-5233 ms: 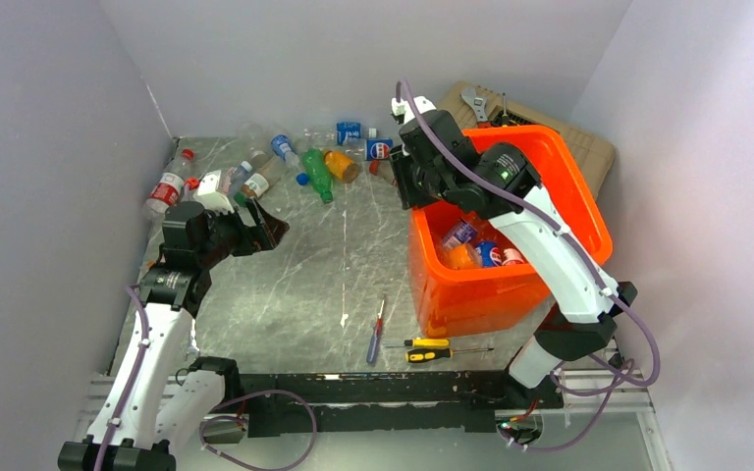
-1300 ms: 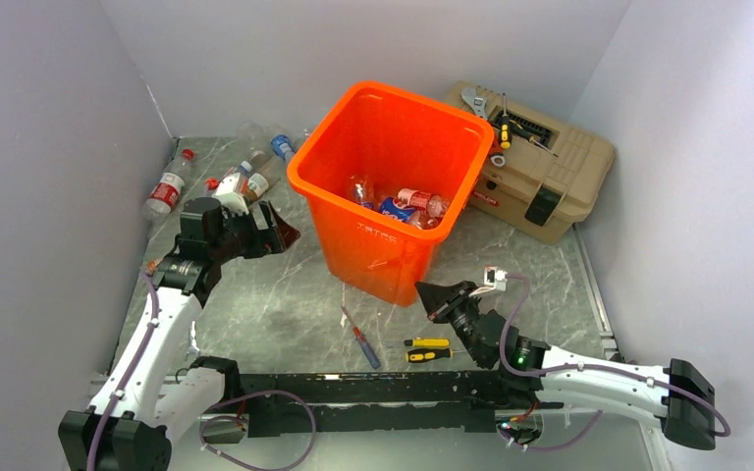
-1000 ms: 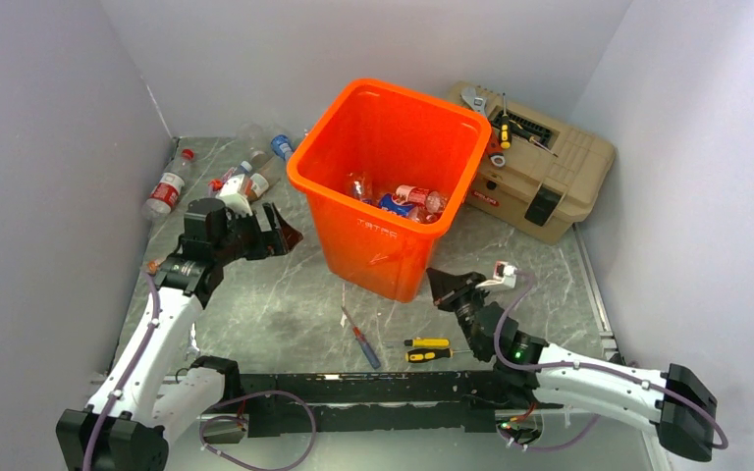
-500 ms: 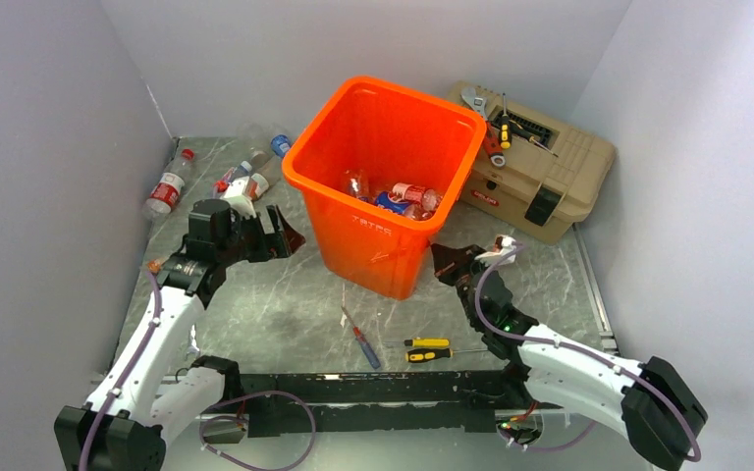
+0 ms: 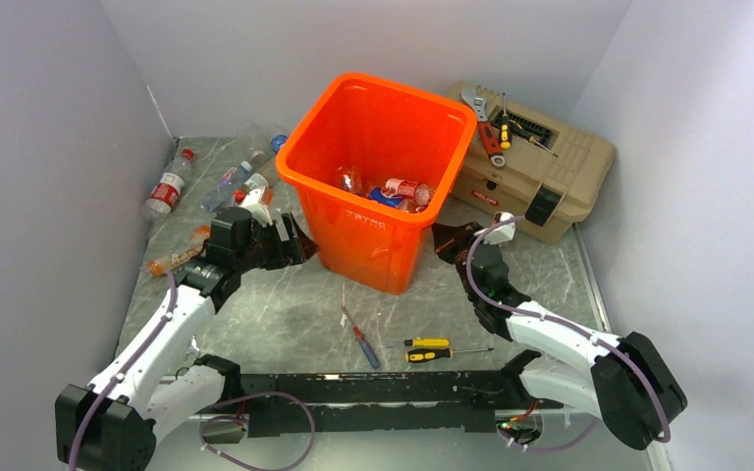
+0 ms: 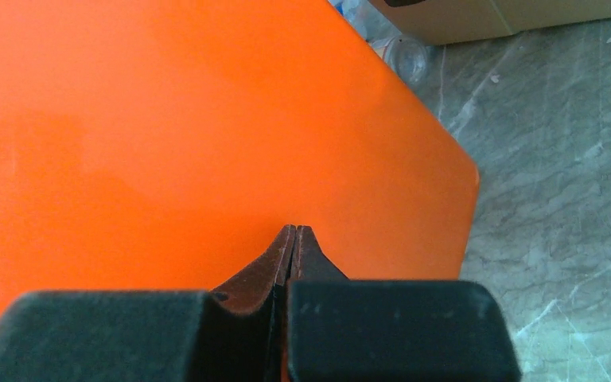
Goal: Put the plastic bottles in the bin
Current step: Move the trash bin to the center of the board.
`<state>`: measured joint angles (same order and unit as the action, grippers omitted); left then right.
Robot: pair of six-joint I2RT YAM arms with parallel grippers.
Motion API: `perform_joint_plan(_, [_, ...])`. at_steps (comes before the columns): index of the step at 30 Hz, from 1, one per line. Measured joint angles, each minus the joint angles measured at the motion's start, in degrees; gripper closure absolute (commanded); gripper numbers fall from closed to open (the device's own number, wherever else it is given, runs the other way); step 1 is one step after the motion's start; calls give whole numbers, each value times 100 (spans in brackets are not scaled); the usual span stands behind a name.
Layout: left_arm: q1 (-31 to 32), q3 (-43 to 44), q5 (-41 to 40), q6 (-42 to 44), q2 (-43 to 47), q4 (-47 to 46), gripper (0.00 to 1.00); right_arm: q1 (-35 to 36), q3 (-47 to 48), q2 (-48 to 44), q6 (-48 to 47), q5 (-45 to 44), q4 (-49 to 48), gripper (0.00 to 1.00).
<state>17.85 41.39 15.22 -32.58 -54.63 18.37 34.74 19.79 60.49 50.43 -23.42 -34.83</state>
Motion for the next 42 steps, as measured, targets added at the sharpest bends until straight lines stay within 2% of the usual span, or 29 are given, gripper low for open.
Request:
perform_joint_plan(5, [170,-15,-654,-175,470,59,10,-160,50,-96,2,170,92,100])
perform_joint_plan(7, [170,13,-1073,-275,785,168,9,-173,52,-391,0,195,330,85])
perform_joint_plan(10, [164,251,-1596,-450,848,433,10,-173,55,-920,7,197,669,49])
perform_joint_plan(11, [149,374,-1707,-511,758,511,12,-177,57,-1104,-35,195,800,41])
perform_joint_plan(16, [-343,730,-1648,-896,-79,461,22,-304,184,-1484,-63,190,1469,29])
perform_joint_plan(20, [-916,846,-1287,-1213,-785,310,27,-732,428,-1268,188,407,1803,25])
perform_joint_plan(23, [-1045,984,-874,-1368,-1274,11,33,-1067,435,-1003,461,682,1742,24])
perform_joint_plan(28, [-612,1054,-391,-1408,-1766,-538,39,-1283,525,-247,890,1213,1414,24])
perform_joint_plan(34, [-142,1032,-479,-1360,-1825,-848,42,-1460,822,365,1196,1209,1163,25])
perform_joint_plan(42, [179,940,-817,-1355,-1919,-1165,41,-1545,1443,1104,1327,1152,1123,24])
